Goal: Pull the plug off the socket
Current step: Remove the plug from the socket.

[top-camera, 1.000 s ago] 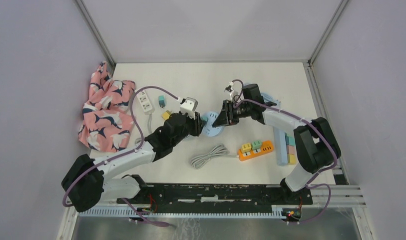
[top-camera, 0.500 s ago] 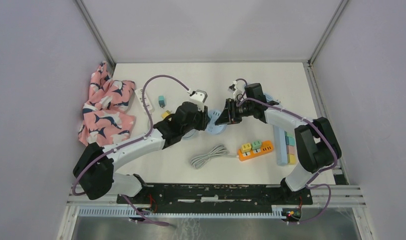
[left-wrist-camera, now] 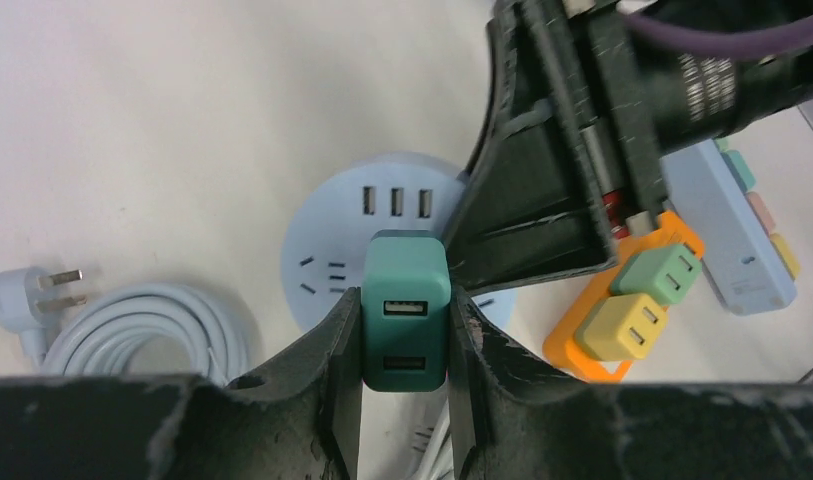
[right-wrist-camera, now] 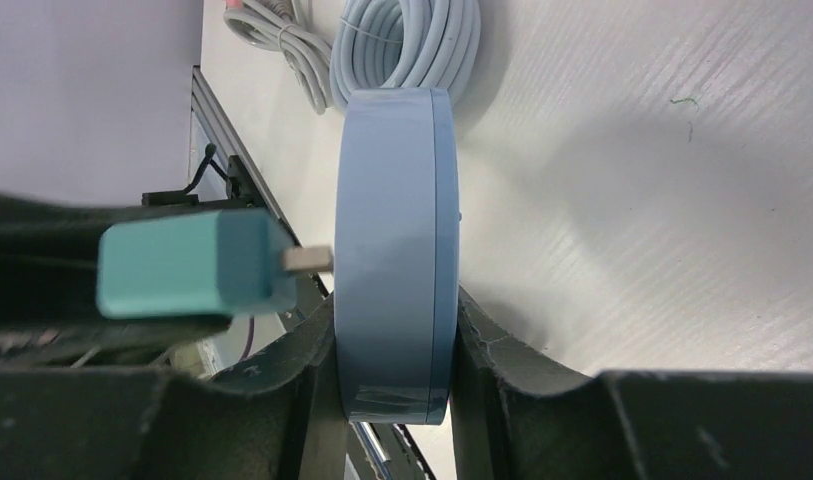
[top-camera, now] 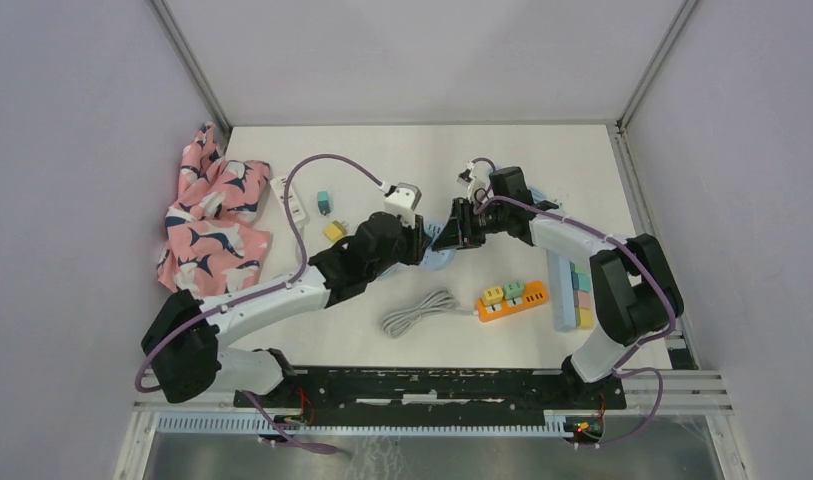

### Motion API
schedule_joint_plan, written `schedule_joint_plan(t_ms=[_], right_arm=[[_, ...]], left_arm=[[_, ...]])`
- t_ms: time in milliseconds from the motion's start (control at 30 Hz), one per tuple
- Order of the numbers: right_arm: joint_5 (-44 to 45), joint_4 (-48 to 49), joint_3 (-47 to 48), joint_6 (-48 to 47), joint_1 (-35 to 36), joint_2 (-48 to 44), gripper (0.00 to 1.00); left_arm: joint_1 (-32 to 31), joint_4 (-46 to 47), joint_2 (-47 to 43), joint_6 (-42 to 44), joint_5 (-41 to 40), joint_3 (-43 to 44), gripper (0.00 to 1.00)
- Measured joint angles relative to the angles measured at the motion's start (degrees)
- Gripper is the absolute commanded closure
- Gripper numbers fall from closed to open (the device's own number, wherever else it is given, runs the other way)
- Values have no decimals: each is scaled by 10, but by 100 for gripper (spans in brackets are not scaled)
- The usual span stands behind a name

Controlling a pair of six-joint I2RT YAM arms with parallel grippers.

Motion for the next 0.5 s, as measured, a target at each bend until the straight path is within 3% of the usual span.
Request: schedule_joint_plan(t_ms=[100,233,400,500], right_arm=[[5,-3,0,0,-1,0,100],[9,-5,0,0,-2,0,100],[8,-5,0,-4,-4,0,100],[1,-5,0,-12,-8,0,100]], left_arm=[[-30,-8,16,2,-46,35,97],[-26,-4,8,1,-76,42,97],[16,22,-39,-16,-40,5,97],[74,49,-79,-40,9,-40,97]])
